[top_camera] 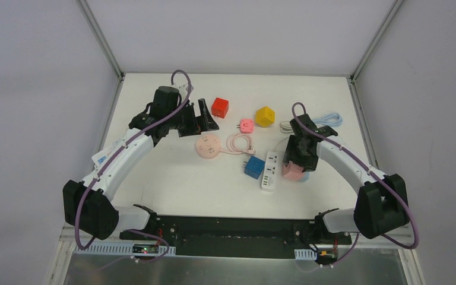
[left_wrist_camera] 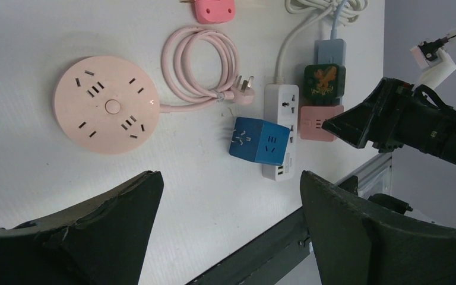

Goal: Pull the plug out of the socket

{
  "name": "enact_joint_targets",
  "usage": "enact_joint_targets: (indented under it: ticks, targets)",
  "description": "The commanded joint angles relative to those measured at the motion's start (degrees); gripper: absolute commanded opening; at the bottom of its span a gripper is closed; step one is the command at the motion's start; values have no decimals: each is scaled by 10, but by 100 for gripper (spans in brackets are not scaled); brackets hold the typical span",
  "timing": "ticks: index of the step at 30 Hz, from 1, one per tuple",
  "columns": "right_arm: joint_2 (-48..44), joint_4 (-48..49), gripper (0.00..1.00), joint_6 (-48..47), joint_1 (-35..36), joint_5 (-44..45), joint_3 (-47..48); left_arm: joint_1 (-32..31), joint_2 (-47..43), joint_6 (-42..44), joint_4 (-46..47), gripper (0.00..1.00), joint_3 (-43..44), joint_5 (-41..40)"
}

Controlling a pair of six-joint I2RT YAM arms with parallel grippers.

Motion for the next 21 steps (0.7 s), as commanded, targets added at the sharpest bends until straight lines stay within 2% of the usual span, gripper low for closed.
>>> enact_joint_targets:
  ticks: [1, 6, 13, 17, 21]
  targets:
    - [-25, 35, 65, 28, -39, -55, -41, -8, 10, 0, 1, 90, 25, 21]
    - [-64, 52, 56, 54, -109, -84, -77, -20, 32, 0, -5, 90, 37, 30]
    - [-126, 95, 44, 93, -194, -179, -141, -45, 64, 1, -9, 89, 59, 34]
    - [-181, 157, 41, 137, -250, -247, -200, -55, 79, -1, -11, 89, 68, 37]
    - [-252, 258, 39, 213, -282, -318, -284, -62, 91, -2, -12, 88, 73, 42]
